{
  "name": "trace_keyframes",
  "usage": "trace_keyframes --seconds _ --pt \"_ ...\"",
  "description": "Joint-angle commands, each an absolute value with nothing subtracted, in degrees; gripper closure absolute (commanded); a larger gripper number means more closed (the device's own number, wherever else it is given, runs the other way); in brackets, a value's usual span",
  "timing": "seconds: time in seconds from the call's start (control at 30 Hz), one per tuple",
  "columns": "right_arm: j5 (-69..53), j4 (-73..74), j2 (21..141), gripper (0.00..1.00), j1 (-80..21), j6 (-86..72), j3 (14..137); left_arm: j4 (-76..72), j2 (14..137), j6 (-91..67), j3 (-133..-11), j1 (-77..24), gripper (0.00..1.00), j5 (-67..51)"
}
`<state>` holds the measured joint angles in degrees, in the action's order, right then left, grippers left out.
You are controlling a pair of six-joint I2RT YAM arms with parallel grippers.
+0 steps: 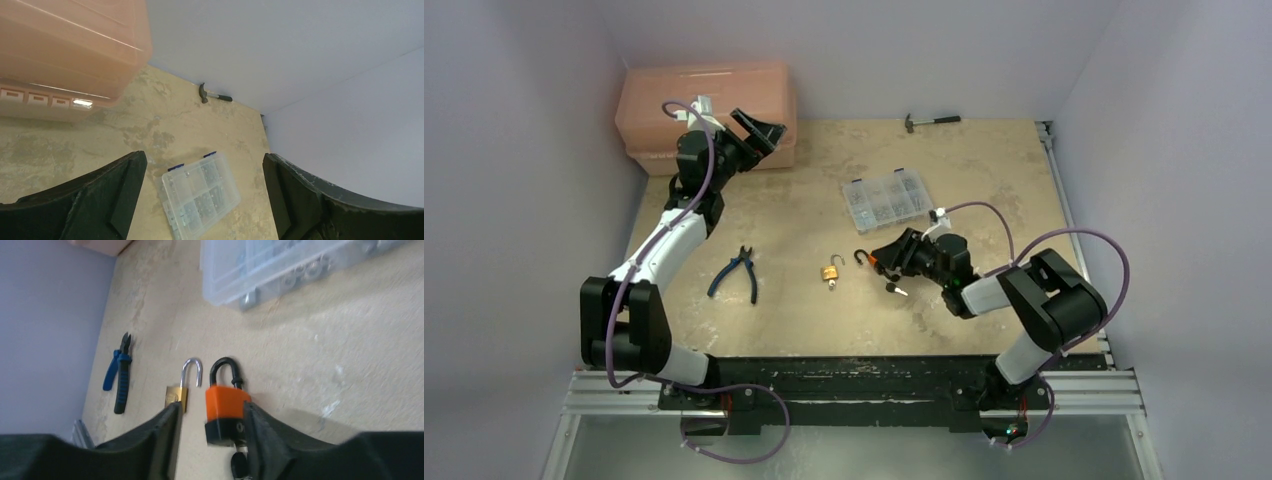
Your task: Unlock with the key
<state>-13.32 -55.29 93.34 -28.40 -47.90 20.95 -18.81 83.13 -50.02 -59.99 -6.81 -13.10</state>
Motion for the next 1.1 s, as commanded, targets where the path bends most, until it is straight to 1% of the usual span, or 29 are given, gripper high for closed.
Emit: trace_keyframes --seconds 0.0,0.03,0.1,0.23,0.37,0.43,0.53,0.63,0.7,0.8,0.93,1.07 --pt "-15.6 -56.1 91.4 0.38 -26.1 -46.0 25.6 -21.6 83.6 -51.1 -59.7 -6.5 0.07 -14.9" --pt "-15.3 -54.3 91.2 0.34 -26.0 -45.3 26.6 -21.6 83.7 -51.1 -59.8 -6.5 0.07 -14.9" --pt "-14.0 -51.1 90.5 0.3 -25.6 -44.1 28.3 -21.4 83.8 -50.8 -59.8 -6.5 0.07 -14.9" --pt "-9.9 -43.1 85.6 0.28 -24.7 -41.1 30.2 -20.4 83.8 -49.7 -60.2 -6.5 0.07 -14.2" --pt "-5.1 -32.1 75.7 0.29 -24.5 -35.5 32.4 -19.5 84.0 -49.3 -60.7 -6.5 0.07 -14.2" --pt "-2.6 -26.5 70.9 0.31 -24.7 -31.8 33.0 -19.5 84.0 -49.2 -60.7 -6.5 0.08 -14.4" --pt "-4.3 -22.8 65.9 0.34 -25.6 -30.1 32.3 -19.5 84.0 -49.4 -60.8 -6.5 0.08 -14.4" --pt "-5.4 -19.8 63.5 0.39 -27.9 -29.8 31.2 -19.5 84.2 -49.6 -60.7 -6.5 0.08 -14.6" --pt "-4.0 -19.2 63.0 0.42 -31.3 -30.5 30.2 -19.6 84.3 -49.8 -60.7 -6.5 0.09 -14.7" --pt "-2.0 -19.1 65.0 0.49 -36.8 -31.9 29.8 -19.5 84.3 -49.8 -60.7 -6.5 0.09 -14.7" --pt "-4.3 -22.8 70.4 0.59 -38.5 -35.3 29.6 -19.1 84.4 -49.4 -60.7 -6.6 0.1 -14.4" --pt "-5.2 -21.9 76.3 0.62 -38.7 -35.0 32.4 -18.5 84.6 -49.2 -60.8 -6.6 0.1 -13.9"
